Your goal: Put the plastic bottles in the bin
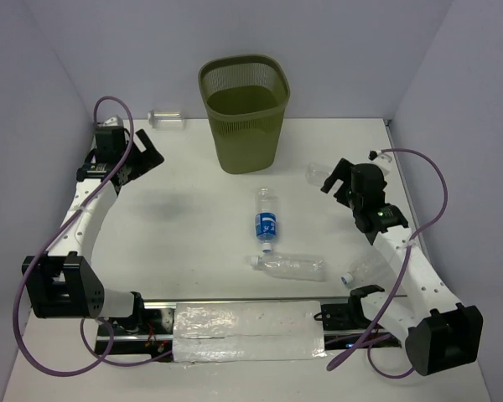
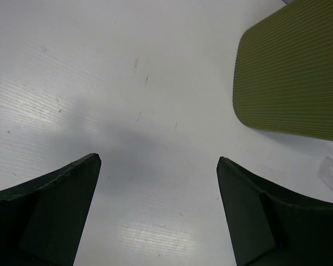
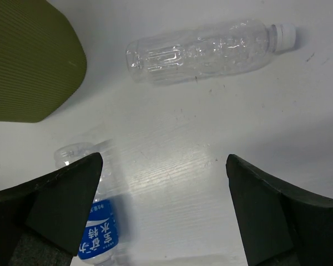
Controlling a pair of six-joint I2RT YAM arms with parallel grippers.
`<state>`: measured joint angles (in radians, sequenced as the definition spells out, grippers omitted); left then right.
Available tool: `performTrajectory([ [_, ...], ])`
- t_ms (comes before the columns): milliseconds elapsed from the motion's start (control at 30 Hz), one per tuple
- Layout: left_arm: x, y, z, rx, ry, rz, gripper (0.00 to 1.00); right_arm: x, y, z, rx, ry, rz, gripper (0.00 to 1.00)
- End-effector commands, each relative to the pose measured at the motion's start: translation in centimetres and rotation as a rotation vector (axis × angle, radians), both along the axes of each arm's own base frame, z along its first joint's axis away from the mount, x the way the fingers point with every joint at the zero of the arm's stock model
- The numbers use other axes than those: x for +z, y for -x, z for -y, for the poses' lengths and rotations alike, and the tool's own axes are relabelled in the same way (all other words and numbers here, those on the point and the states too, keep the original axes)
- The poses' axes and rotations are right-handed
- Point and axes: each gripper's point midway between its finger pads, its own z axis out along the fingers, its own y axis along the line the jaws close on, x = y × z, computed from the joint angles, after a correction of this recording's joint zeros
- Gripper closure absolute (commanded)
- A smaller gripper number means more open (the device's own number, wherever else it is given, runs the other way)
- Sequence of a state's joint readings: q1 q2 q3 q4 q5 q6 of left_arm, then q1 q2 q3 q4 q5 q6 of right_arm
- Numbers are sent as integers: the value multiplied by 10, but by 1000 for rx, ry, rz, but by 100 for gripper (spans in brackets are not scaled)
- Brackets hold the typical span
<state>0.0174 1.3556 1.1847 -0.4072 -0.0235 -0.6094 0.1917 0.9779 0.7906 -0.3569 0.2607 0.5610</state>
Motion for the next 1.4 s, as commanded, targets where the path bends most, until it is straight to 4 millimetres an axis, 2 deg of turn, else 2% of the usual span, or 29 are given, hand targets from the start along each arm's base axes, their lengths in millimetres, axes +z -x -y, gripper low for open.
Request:
performTrajectory([
  [0, 14, -6, 3, -18, 16, 45, 1, 17, -2, 4, -27, -6, 60, 0],
  [67, 13, -5, 3, -21, 13, 29, 1, 14, 2, 3, -15, -14, 79, 0],
  [200, 13, -5, 3, -22, 12, 26, 1, 23, 5, 5, -27, -31, 131, 0],
  [333, 13, -7, 12, -76, 28, 41, 0, 33, 14, -6, 25, -97, 204, 0],
  [433, 12, -7, 20, -127, 38, 39, 1, 14, 23, 1, -25, -95, 142, 0],
  [500, 11, -5, 19, -130, 26, 25, 1, -14, 39, 20, -139, -50, -2, 0],
  [533, 16, -5, 17, -130, 12, 30, 1, -18, 42, 22, -171, -70, -43, 0],
  [567, 16, -5, 16, -127, 4, 27, 0, -39, 54, 23, -179, -50, -151, 0],
  [633, 16, -4, 12, -118, -11, 21, 1, -53, 66, 26, -239, -71, -226, 0],
  [667, 17, -3, 12, -117, -14, 25, 1, -62, 79, 30, -264, -61, -274, 0],
  [733, 15, -1, 14, -124, -10, 25, 1, -69, 96, 41, -365, -71, -311, 0],
  [800, 12, 0, 16, -134, 0, 21, 1, -64, 103, 46, -441, -108, -290, 0],
  [833, 10, 0, 17, -135, 3, 18, 1, -66, 113, 49, -470, -107, -314, 0],
  [1000, 7, 0, 17, -141, 3, 5, 1, -45, 134, 69, -624, -128, -257, 0],
  [1100, 5, -3, 18, -147, 2, 1, 1, -48, 151, 83, -728, -78, -306, 0],
  [1233, 1, -6, 18, -151, 6, -14, 1, -45, 149, 96, -780, -54, -259, 0],
  [1367, -2, -8, 19, -151, 10, -29, 1, -48, 149, 99, -807, -51, -303, 0],
])
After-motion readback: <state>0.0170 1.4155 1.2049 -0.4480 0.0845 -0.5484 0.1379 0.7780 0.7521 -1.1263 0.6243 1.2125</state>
